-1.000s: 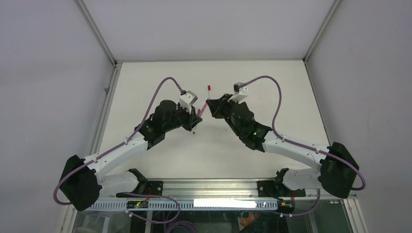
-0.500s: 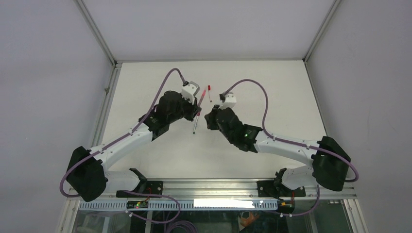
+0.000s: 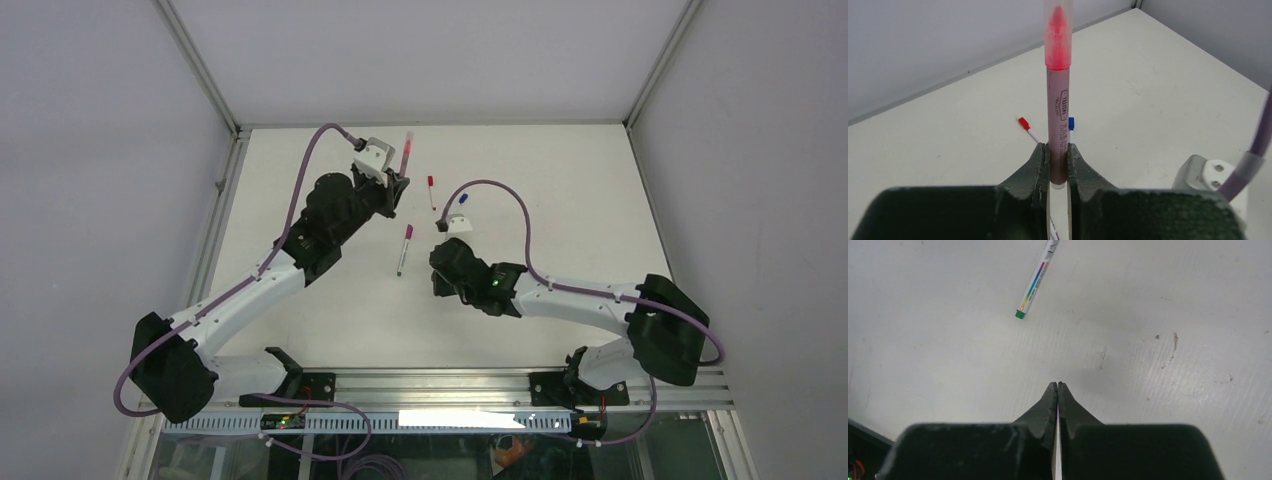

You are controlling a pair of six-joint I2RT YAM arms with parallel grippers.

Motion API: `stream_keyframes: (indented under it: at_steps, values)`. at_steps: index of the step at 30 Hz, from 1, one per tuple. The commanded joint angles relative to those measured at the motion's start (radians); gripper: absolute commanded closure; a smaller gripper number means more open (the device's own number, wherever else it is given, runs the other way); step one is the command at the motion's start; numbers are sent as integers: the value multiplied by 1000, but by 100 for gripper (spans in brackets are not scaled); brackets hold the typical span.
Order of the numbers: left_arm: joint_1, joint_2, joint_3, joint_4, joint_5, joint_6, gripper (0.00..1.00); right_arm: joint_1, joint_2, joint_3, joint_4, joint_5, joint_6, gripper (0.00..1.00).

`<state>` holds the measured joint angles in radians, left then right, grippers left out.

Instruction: Insert the pens into the pen caps

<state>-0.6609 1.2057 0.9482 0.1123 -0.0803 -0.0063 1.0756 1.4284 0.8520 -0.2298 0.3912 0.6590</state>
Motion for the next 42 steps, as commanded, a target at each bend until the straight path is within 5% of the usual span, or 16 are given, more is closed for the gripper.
stream_keyframes:
  at_steps: [1, 4, 6, 9, 23, 42]
  values:
    - [-2, 1, -22, 15, 18, 24, 100, -8, -146, -39, 134, 5, -88, 92]
    - [-2, -10, -57, 7, 49, 11, 100, -29, -240, -75, 203, -19, -185, 68]
    - [-2, -24, -85, 4, 77, 11, 100, -50, -311, -118, 283, -66, -248, 40]
    - [-2, -62, -140, 24, 179, 13, 100, -127, -387, -152, 372, -202, -294, 26]
    - [-3, -101, -250, 97, 467, -13, 100, -270, -266, -92, 646, -530, -282, 24]
    - [-3, -66, -278, 148, 510, -34, 100, -319, -198, -16, 776, -532, -298, 33]
